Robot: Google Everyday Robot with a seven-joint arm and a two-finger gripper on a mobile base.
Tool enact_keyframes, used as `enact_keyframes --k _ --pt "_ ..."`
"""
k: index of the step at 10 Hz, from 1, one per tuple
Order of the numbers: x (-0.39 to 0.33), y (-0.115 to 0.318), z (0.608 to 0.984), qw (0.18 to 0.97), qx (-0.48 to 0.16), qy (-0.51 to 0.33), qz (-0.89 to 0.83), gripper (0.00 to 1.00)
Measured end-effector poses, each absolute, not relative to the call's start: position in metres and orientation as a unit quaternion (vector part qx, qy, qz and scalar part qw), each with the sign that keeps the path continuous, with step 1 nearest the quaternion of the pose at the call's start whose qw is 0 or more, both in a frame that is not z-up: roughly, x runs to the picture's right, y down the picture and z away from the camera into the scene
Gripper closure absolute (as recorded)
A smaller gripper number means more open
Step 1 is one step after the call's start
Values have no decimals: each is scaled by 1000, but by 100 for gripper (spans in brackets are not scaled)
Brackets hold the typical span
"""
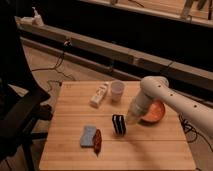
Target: Knock the eraser over
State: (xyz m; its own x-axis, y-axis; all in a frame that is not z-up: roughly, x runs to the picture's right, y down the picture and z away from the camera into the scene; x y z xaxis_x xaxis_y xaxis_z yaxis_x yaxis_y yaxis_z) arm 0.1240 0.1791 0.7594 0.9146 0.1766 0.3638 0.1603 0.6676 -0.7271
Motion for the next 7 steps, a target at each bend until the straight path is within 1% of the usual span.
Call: enact_keyframes --k 4,7 --pt "107 181 760 884 -414 -215 2 93" --pt "93 179 755 879 -413 -238 -4 93"
